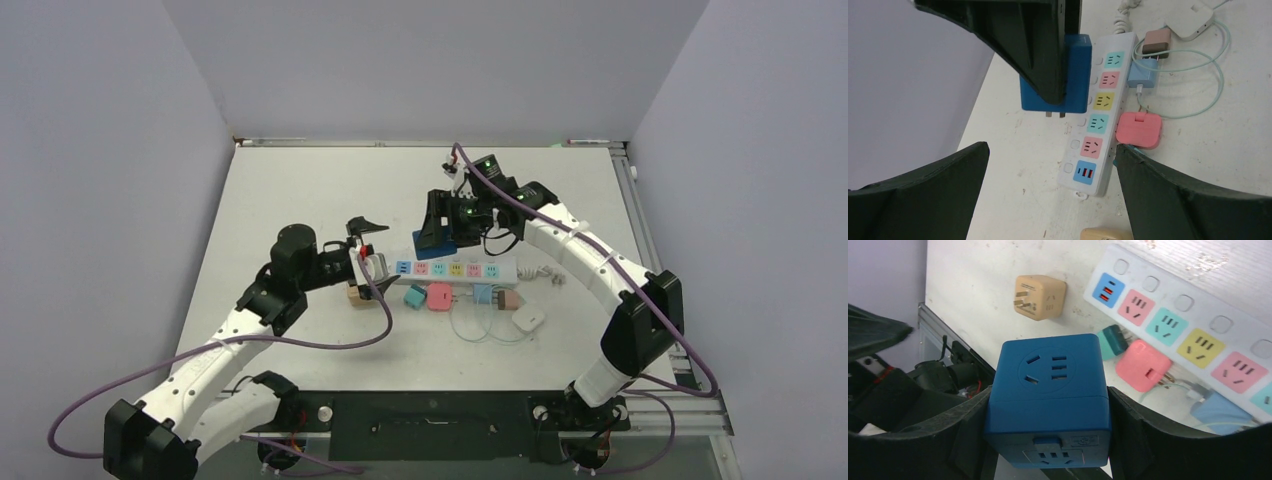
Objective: Insert the plug
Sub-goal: Pick up the plug from the center of the board.
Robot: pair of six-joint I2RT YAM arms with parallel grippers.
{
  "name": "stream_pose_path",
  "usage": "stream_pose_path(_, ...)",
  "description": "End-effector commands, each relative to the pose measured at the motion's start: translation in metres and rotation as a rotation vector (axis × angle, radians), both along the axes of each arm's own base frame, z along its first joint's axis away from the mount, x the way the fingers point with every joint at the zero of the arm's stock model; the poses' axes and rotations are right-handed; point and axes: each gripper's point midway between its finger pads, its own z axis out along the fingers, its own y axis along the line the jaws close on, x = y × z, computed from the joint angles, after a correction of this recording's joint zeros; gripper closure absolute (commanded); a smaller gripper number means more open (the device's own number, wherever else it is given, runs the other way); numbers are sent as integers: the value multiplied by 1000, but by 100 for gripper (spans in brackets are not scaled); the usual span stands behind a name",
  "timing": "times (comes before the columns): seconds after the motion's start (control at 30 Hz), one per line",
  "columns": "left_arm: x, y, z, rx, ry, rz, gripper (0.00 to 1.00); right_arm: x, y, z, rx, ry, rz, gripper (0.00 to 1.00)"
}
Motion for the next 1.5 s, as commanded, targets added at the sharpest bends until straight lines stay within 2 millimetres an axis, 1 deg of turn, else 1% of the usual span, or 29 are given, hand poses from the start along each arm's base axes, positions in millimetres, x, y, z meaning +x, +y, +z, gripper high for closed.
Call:
stream_pose_path(0.0,2,-9,26,-96,-103,0,4,-10,28,42,138,-76,-2,95)
stream_pose_path(0.13,-7,-16,25,-100,-97,-46,4,-24,46,42,155,-67,42,95)
stream_pose_path(0.27,-7,-21,26,-101,-104,-46,4,-35,59,37,156,-53,73,95)
stream_pose_path(0.37,-10,-21,22,-80,-91,-61,4,-38,65,41,191,-55,67,95)
stream_pose_path(0.47,-11,-20,19,-71,-93,-57,4,-39,66,48,217,-68,61,94)
stream_pose_path(0.53,-15,-19,17,-59,-91,-73,4,-39,66,52,227,-77,57,94)
stream_pose_path(0.63,-18,-19,16,-57,-73,-78,0,-41,67,59,245,-89,61,94)
stream_pose_path(0.67,-18,-19,15,-53,-63,-78,6,-41,67,61,246,-93,60,94)
stream_pose_path(0.7,-19,-19,14,-48,-53,-79,10,-42,66,61,244,-93,58,94)
stream_pose_path(0.8,-18,-18,12,-39,-40,-72,16,-44,65,65,247,-99,59,94)
stream_pose_path(0.87,-18,-18,11,-37,-37,-71,25,-47,66,66,248,-101,66,93)
stream_pose_path(0.97,-17,-19,14,-38,-34,-76,48,-51,66,65,243,-101,74,92)
stream_pose_path(1.0,-16,-20,17,-45,-34,-72,60,-52,66,64,238,-100,76,91)
stream_pose_path(1.03,-15,-21,21,-56,-35,-66,67,-52,67,63,234,-98,75,90)
stream_pose_path(1.07,-13,-21,25,-67,-35,-61,74,-53,66,61,228,-96,74,88)
stream_pose_path(1.1,-13,-22,27,-74,-34,-56,80,-53,66,59,222,-95,72,82)
stream_pose_path(1.17,-10,-22,31,-95,-26,-36,86,-50,63,57,208,-102,54,66)
stream_pose_path(1.27,-3,-19,34,-132,0,23,89,-46,57,57,193,-126,9,54)
stream_pose_path(1.33,0,-18,33,-147,24,55,92,-42,52,60,196,-150,-33,54)
stream_pose_path(1.4,1,-18,31,-157,52,66,94,-39,48,63,220,-174,-78,58)
stream_pose_path(1.47,-1,-19,31,-170,71,61,95,-40,45,66,256,-181,-102,59)
